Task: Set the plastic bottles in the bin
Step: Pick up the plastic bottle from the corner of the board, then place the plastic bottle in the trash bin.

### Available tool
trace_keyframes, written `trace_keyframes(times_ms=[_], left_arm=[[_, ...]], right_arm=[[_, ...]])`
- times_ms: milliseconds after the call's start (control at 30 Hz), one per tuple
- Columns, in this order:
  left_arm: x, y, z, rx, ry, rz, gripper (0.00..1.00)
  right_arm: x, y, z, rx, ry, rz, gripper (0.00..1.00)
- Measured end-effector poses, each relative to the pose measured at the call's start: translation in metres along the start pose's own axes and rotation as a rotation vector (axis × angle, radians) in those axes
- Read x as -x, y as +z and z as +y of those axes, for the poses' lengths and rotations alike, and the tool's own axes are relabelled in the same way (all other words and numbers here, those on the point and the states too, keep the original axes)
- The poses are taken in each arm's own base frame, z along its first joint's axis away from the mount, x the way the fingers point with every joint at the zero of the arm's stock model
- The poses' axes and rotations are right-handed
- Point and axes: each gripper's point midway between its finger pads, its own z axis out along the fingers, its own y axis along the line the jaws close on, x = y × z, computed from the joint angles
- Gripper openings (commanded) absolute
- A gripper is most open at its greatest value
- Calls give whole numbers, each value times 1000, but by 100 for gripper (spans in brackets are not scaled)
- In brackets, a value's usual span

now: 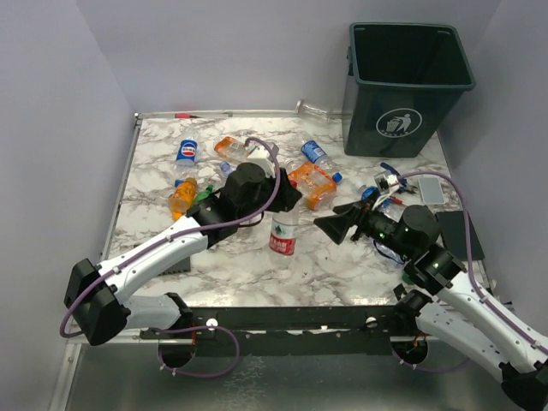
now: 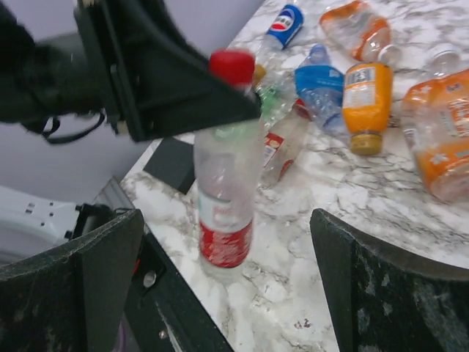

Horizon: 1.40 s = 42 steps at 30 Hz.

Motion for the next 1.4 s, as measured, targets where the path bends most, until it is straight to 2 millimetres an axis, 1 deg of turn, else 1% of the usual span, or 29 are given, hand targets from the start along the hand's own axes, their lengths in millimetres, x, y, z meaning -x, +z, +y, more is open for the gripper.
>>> trace_keyframes(times_ms=[33,167,300,367,433,567,667,767,800,833,900,933,967,1000,1033,1100,1133,1233,1333,1400], left_arm=[[14,3,-4,-31,-39,-39,20],[56,7,-20,-146,-164,-165,20],[82,0,-45,-268,-247,-244,20],[91,-4,-54,-314,-275,-270,20],[96,-7,-60,-344,-289,-285,20],[100,-12,-69,-393,-314,-285,20],[100,-13,-73,-412,-322,-282,20],[98,-15,-73,-425,-329,-277,20],[96,-14,-73,-423,-330,-274,20],[95,-14,-72,-425,-331,-271,21],[92,-13,-71,-422,-331,-265,22],[90,-11,-69,-417,-331,-263,25],[90,-10,-67,-411,-330,-264,32],[89,-10,-65,-405,-329,-264,46],[88,-8,-63,-397,-328,-264,64],[88,-7,-60,-388,-318,-267,95],[88,-8,-60,-390,-312,-267,99],[87,-15,-64,-397,-303,-267,99],[93,-35,-62,-393,-254,-307,99],[99,-53,-62,-402,-205,-350,99]], right_arm=[[-2,2,5,30,-4,12,100],[-9,8,16,106,-6,52,100],[-4,9,25,156,-7,30,100],[-4,14,26,166,-5,33,99],[-7,19,24,164,-1,42,97],[-18,30,12,119,23,80,92],[-16,33,6,87,38,65,91],[-9,37,6,83,46,34,90],[-8,39,6,83,51,28,89],[-7,41,6,84,54,24,84],[-9,47,5,87,66,26,69],[-11,50,5,91,70,33,61],[-13,53,6,98,78,43,54],[-14,55,8,106,87,52,50],[-15,58,9,111,87,60,48],[-17,60,8,110,92,65,46],[-17,60,9,113,96,66,45],[-10,56,10,109,93,42,44],[5,46,14,99,87,-12,44],[17,38,18,99,82,-55,44]])
